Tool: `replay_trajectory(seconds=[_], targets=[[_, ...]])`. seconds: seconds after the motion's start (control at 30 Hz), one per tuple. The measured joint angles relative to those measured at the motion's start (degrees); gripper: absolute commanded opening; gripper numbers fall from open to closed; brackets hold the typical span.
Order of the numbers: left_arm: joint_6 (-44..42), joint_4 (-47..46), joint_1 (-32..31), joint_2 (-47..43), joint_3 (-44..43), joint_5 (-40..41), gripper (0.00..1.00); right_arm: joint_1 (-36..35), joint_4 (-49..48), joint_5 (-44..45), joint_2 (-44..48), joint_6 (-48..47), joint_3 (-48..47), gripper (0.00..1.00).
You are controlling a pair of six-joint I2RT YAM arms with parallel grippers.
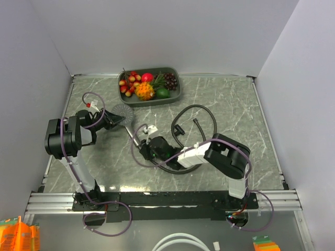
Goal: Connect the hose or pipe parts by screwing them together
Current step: Install the bathroom fixture on the pipeline.
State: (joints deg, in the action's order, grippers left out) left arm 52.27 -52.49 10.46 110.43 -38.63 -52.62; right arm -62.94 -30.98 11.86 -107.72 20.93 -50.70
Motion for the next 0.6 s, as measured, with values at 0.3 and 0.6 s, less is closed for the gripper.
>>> replay_trajectory(seconds=[0.3,0.6], targets=[[1.57,-1.9,0.11,0.02,-0.07,-0.04,0.01,6.93,-10.19,-12.79,-0.04,11.93,5.11,0.14],[2.23,-4.7,0.33,0.11,-0.13,0.04,0.01,13.62,-29.83,-29.03,-9.7,27.28,7.19,0.19]])
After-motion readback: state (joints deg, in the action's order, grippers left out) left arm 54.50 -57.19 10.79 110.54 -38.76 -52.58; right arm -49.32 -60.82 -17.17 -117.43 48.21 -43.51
